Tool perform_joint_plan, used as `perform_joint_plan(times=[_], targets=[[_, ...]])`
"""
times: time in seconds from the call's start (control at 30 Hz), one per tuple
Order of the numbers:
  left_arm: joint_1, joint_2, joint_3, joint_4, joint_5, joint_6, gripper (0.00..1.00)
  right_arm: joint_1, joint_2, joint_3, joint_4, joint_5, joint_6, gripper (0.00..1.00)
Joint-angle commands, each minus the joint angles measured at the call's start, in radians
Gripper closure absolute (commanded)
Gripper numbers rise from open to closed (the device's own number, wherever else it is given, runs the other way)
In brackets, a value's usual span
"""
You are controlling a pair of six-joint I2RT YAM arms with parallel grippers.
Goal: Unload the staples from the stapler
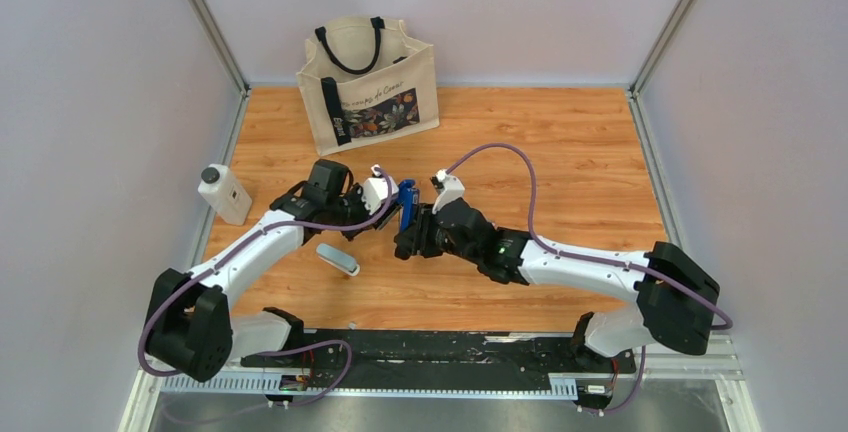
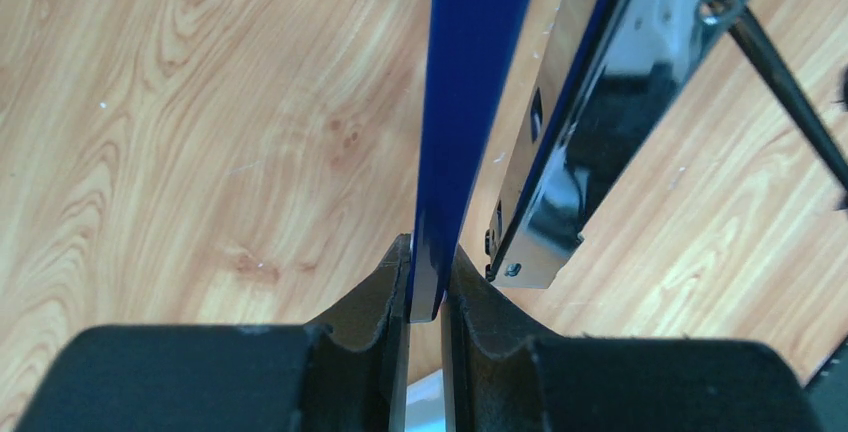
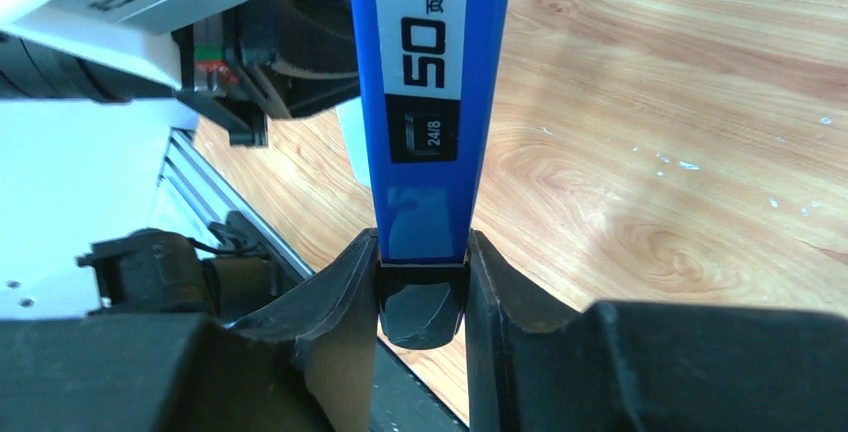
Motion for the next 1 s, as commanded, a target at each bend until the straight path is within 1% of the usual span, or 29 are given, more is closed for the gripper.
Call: perform_joint_plan(times=[0.0, 0.03, 0.1, 0.23, 0.37, 0.4, 0.6, 0.97], targets=[[0.005, 0.026, 0.015, 0.109, -0.118, 0.059, 0.82, 0.006, -0.032, 0.027, -0.143, -0.032, -0.158, 1.0], [0.005, 0.038, 0.012, 0.124, -0.141, 0.068, 0.82, 0.014, -0.044, 0.018, -0.159, -0.025, -0.198, 1.0], [0.005, 0.048, 0.005, 0.146, -0.164, 0.09, 0.82, 0.015, -0.071, -0.013, -0.174, -0.015, -0.218, 1.0], [0.002, 0.069, -0.013, 0.218, -0.223, 0.104, 0.82, 0.015, -0.135, -0.103, -0.141, -0.029, -0.216, 1.0], [-0.018, 0.103, -0.024, 0.261, -0.303, 0.119, 0.82, 0.017, -0.131, -0.152, -0.108, -0.032, -0.195, 1.0], [-0.031, 0.118, -0.025, 0.272, -0.341, 0.125, 0.83, 0.017, -0.124, -0.161, -0.105, -0.032, -0.19, 1.0], [-0.068, 0.198, -0.002, 0.296, -0.464, 0.134, 0.83, 0.031, -0.083, -0.171, -0.105, -0.04, -0.187, 1.0], [-0.091, 0.269, -0.014, 0.416, -0.568, 0.128, 0.85, 0.101, -0.163, -0.255, -0.113, 0.025, -0.258, 1.0]])
